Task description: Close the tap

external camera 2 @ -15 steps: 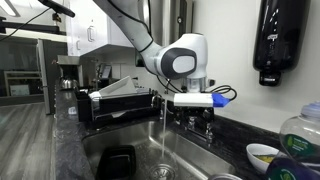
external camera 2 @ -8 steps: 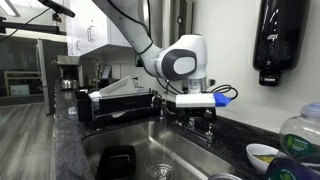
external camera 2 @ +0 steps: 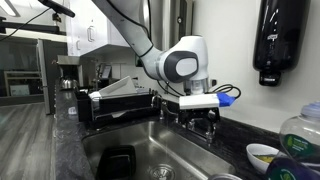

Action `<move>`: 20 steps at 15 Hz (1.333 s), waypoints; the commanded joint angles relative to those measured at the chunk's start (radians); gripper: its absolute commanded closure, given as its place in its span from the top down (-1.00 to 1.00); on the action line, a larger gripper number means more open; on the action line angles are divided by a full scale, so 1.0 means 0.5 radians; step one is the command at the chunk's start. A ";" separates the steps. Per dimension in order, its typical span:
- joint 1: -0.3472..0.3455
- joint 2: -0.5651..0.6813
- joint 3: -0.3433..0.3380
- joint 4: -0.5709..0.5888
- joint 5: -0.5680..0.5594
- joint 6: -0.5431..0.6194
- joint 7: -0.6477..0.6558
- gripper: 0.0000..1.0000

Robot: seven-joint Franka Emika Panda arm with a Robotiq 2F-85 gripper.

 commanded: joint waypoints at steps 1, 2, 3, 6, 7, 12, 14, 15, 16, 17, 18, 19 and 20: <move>-0.029 0.082 -0.014 0.080 -0.097 0.069 0.024 1.00; -0.028 0.087 -0.019 0.086 -0.114 0.076 0.031 1.00; -0.027 0.092 -0.023 0.093 -0.130 0.076 0.034 1.00; -0.023 0.107 -0.034 0.111 -0.175 0.087 0.046 1.00; -0.018 0.115 -0.042 0.120 -0.193 0.096 0.055 1.00; -0.016 0.150 -0.068 0.157 -0.263 0.135 0.100 1.00; -0.019 0.158 -0.071 0.163 -0.283 0.152 0.126 1.00; -0.018 0.160 -0.074 0.162 -0.292 0.162 0.137 1.00; -0.019 0.161 -0.074 0.162 -0.299 0.169 0.147 1.00; -0.018 0.164 -0.076 0.163 -0.307 0.176 0.156 1.00; -0.016 0.168 -0.079 0.167 -0.318 0.181 0.170 1.00; -0.016 0.169 -0.078 0.167 -0.327 0.183 0.182 1.00; -0.017 0.167 -0.076 0.165 -0.333 0.180 0.194 1.00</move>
